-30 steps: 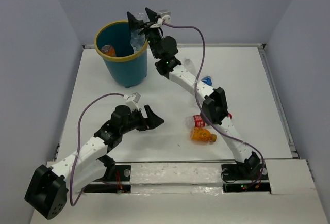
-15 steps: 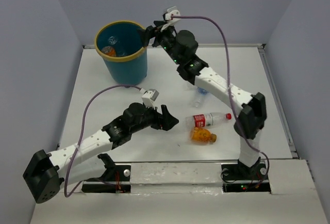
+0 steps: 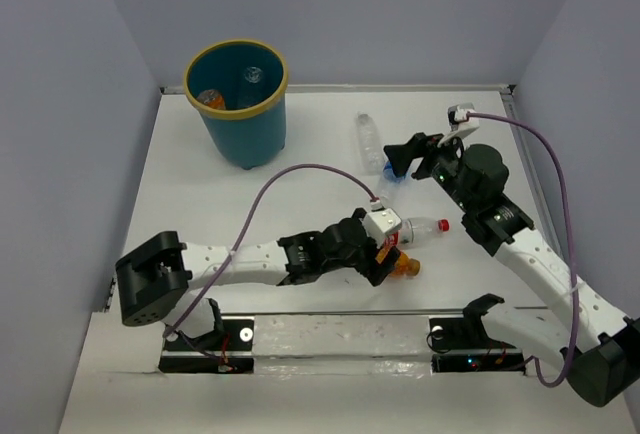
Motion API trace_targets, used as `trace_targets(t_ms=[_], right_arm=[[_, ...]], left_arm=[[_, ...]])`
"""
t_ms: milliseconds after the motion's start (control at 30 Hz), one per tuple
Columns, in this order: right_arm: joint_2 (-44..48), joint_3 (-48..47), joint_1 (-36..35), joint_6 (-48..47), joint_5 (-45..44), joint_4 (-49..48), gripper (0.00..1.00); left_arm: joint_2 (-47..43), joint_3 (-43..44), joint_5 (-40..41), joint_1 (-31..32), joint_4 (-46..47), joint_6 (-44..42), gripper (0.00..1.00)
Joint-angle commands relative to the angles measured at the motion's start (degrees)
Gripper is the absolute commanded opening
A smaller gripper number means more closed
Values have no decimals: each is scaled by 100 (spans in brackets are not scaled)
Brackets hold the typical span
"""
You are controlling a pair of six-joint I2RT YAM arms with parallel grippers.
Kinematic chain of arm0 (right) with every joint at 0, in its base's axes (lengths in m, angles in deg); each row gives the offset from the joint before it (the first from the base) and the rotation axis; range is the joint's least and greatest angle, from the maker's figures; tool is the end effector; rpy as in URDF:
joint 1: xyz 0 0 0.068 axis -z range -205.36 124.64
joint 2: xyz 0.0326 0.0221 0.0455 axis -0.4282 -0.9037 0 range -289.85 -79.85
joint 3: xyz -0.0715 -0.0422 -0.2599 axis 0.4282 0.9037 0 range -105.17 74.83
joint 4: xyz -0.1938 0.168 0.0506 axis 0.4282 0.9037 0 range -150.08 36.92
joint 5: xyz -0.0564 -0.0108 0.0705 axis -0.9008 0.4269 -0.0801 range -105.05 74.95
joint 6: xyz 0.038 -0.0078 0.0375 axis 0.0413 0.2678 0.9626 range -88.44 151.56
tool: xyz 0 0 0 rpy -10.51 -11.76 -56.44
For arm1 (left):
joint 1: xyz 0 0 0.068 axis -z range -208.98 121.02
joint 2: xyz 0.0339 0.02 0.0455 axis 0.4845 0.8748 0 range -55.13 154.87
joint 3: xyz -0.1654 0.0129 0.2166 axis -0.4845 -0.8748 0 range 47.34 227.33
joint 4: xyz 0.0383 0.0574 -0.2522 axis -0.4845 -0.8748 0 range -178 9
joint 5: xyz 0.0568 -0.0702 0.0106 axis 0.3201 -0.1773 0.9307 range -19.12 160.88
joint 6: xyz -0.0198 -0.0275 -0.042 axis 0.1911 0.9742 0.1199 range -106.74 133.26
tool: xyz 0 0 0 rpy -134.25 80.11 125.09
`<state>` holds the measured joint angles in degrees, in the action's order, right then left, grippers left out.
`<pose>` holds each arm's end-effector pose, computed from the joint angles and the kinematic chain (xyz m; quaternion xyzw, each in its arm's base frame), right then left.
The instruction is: Put the plastic bottles in the bin
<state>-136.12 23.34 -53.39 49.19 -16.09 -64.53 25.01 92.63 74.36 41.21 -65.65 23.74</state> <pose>0.2051 0.1086 0.3717 -0.0580 0.7068 0.2676 0.6523 0.1082 -0.2941 0.2462 0.3911 0.7167 -0.3545 0.4559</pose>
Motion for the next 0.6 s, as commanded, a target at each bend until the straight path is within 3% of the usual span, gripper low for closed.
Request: trace_targets(t_ms=[0, 333, 567], right_arm=[[616, 331, -36, 259, 236, 575, 82], [1759, 675, 17, 92, -291, 1305, 82], [1962, 824, 17, 162, -274, 1403, 82]], left_arm=[[580, 838, 126, 328, 170, -967, 95], [1610, 1394, 153, 504, -199, -1189, 95], [1979, 1394, 513, 645, -279, -1233, 93]])
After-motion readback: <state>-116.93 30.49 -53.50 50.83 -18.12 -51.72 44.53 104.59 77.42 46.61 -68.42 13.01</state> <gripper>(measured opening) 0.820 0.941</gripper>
